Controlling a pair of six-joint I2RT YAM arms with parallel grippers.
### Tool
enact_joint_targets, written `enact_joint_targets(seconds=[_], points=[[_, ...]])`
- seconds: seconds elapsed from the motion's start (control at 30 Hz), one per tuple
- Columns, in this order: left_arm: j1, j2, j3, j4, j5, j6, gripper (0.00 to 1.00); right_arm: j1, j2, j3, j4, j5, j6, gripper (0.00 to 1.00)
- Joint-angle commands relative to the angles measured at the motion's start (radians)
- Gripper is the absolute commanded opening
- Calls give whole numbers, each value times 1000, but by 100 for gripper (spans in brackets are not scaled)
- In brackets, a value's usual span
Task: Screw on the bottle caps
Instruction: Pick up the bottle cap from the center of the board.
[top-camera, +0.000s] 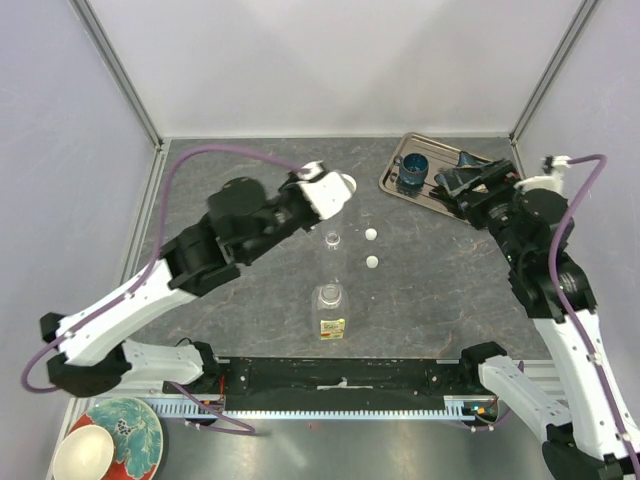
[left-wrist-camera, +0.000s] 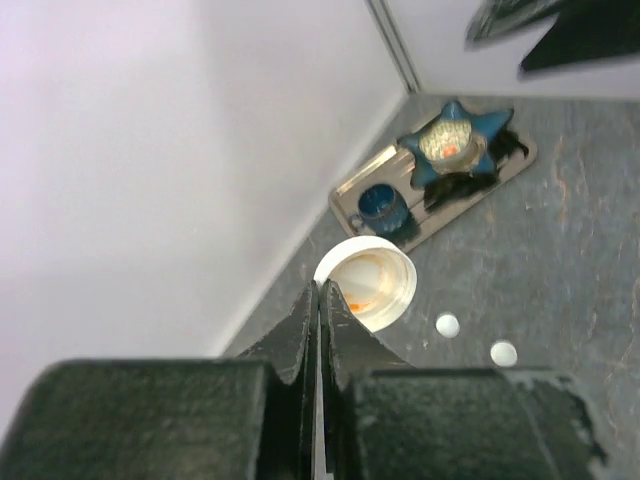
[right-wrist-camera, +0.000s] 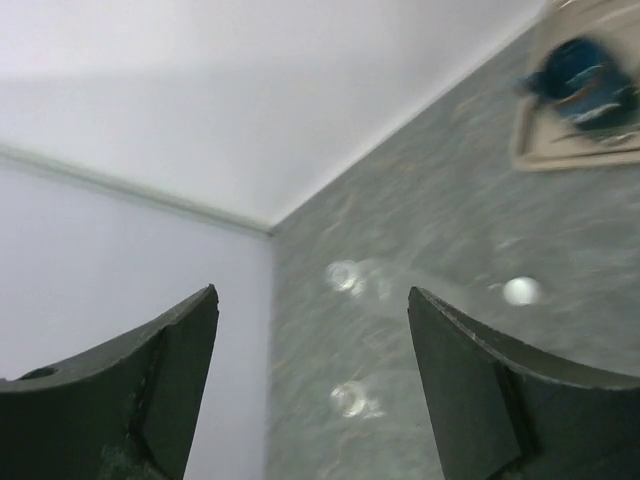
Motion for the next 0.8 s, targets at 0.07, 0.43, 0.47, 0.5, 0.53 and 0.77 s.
enact_joint_targets(seconds=[0.07, 0.43, 0.47, 0.5, 0.53, 0.77], points=[[-3, -32, -128, 237, 68, 30, 2, 2, 52, -268, 768, -616, 434, 88], [-4, 26, -122, 317, 109, -2, 2, 2, 159, -436, 1388, -709, 738, 88], [-6, 34, -124, 322, 109, 2, 2, 2, 176, -436, 1396, -715, 747, 88], [-4, 39, -124, 329, 107, 7, 2, 5, 183, -430, 1389, -723, 749, 88], [-4, 43, -121, 336, 107, 19, 2, 5, 191, -429, 1381, -740, 746, 87], [-6, 85, -71, 346, 147, 52, 2, 4, 210, -455, 1321, -763, 752, 87]])
